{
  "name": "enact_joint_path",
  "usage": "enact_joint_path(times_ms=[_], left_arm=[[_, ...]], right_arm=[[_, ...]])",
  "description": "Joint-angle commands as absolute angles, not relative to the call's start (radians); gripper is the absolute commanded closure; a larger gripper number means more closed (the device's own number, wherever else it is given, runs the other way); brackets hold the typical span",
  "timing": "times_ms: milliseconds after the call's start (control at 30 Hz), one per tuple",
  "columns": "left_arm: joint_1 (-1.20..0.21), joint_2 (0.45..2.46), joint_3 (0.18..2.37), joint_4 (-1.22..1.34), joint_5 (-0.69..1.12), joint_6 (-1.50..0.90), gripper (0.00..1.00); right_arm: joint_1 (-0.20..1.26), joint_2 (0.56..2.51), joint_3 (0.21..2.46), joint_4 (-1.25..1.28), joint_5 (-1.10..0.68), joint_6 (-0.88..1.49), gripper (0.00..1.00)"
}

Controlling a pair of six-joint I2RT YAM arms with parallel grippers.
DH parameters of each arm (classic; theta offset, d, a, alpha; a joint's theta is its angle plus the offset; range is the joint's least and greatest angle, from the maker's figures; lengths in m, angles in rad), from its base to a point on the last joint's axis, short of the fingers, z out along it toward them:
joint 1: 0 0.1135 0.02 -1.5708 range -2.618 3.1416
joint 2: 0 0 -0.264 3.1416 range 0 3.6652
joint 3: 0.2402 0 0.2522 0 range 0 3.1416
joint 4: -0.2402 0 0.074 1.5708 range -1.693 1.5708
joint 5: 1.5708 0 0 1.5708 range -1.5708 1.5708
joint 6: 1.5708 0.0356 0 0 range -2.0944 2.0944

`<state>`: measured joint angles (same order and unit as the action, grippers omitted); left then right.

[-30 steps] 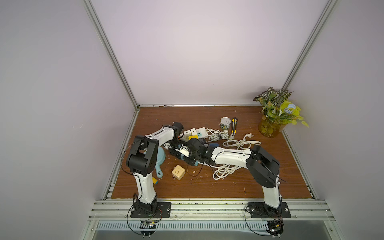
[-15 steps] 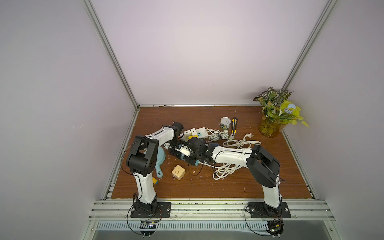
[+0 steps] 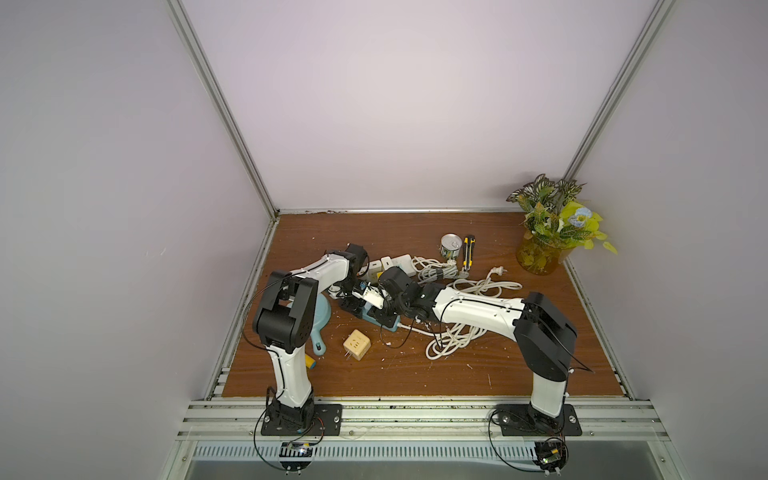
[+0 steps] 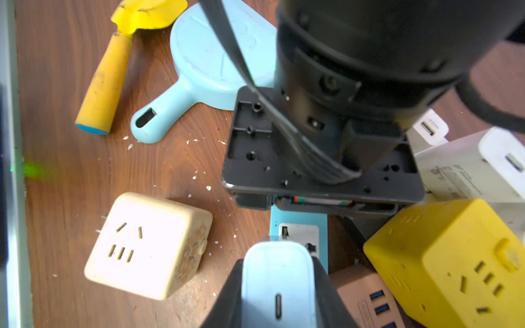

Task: Pull the plug off the socket
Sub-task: Remove the plug from the socket, then place the plug at the center of the board.

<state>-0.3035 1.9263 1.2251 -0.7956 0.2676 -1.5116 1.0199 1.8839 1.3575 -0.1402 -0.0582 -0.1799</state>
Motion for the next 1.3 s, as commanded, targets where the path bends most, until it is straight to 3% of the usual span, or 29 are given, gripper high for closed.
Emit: enact_joint_path(times_ms=[0, 100, 333, 433, 1067, 1267], left_arm=[[-0.310, 2.093, 1.127, -0.721, 0.242, -1.515, 0.99], [-0.310, 2.090, 1.131, -0.720, 0.244, -1.513, 0.99], [-0.310, 2.086, 1.139, -0.721, 0.253, -1.511, 0.99], [-0.311, 2.086, 1.142, -0.721, 0.257, -1.510, 0.99], [-0.313, 2.057, 1.109, -0.721, 0.261, -1.507, 0.99], [-0.319, 2.048, 1.108, -0.721, 0.264, -1.515, 0.99]], right_arm=[[1.026, 1.821, 1.364, -0.166, -0.048, -0.174, 1.00], [1.026, 1.775, 1.333, -0.175, -0.106, -0.127, 1.00], [1.026, 1.666, 1.115, -0.105, -0.493, 0.086, 0.99], [1.028, 1.638, 1.000, -0.036, -0.571, 0.160, 0.98], [1.029, 1.886, 1.036, 0.201, -0.672, 0.405, 0.95], [1.029, 1.924, 1.060, 0.191, -0.630, 0.433, 0.77]])
